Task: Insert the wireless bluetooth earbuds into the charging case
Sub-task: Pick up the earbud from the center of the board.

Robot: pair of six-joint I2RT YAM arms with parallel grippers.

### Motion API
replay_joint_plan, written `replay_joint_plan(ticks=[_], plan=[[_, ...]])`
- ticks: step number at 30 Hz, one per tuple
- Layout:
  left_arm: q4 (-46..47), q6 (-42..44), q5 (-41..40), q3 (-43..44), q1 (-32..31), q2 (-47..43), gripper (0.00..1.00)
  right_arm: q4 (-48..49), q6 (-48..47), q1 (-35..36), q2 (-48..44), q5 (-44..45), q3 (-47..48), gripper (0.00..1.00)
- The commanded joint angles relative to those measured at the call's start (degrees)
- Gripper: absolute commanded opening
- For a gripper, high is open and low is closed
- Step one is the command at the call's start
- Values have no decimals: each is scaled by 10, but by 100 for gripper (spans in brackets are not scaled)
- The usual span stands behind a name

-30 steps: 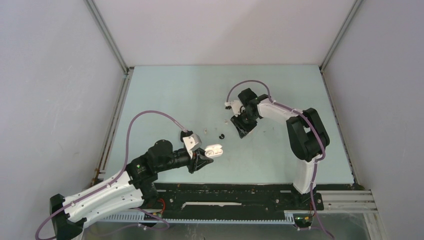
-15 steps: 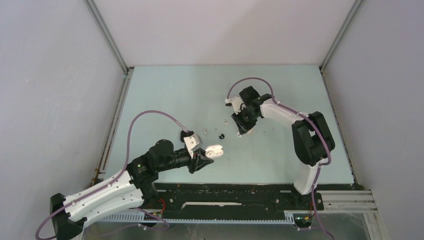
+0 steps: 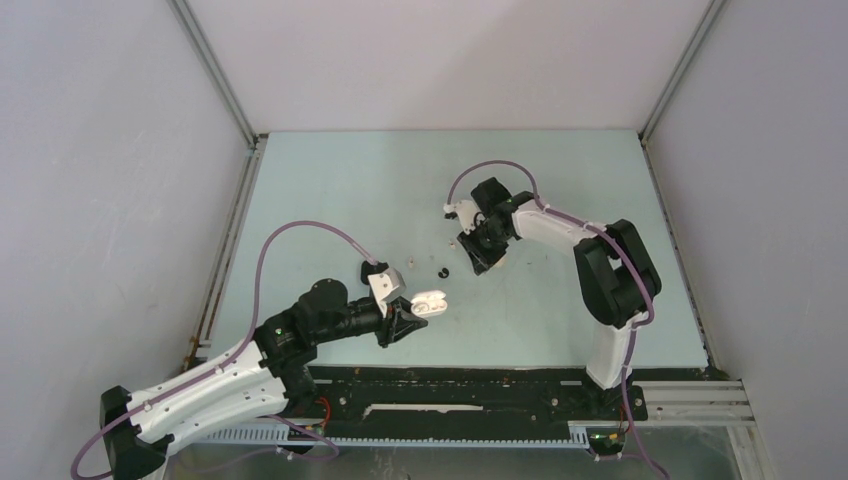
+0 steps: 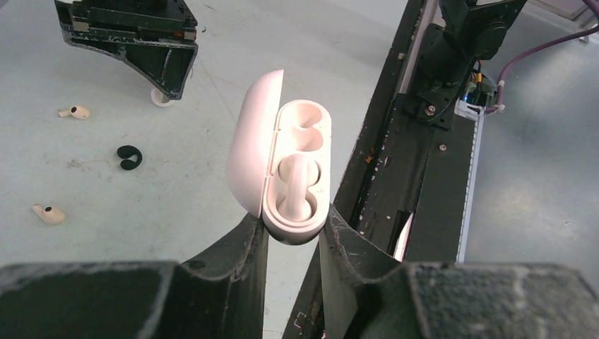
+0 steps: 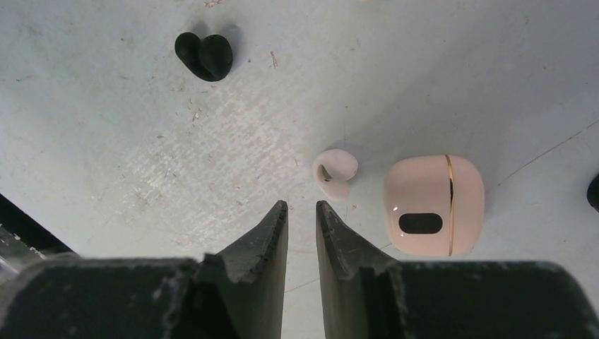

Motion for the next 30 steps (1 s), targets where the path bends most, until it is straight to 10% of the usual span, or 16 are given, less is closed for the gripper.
replay_joint_plan(ticks=[1, 30], plan=[[19, -7, 5, 26, 4, -2, 0, 17, 2, 0, 9, -7, 8, 24], [17, -8, 4, 26, 4, -2, 0, 36, -4, 1, 23, 38, 17, 27]])
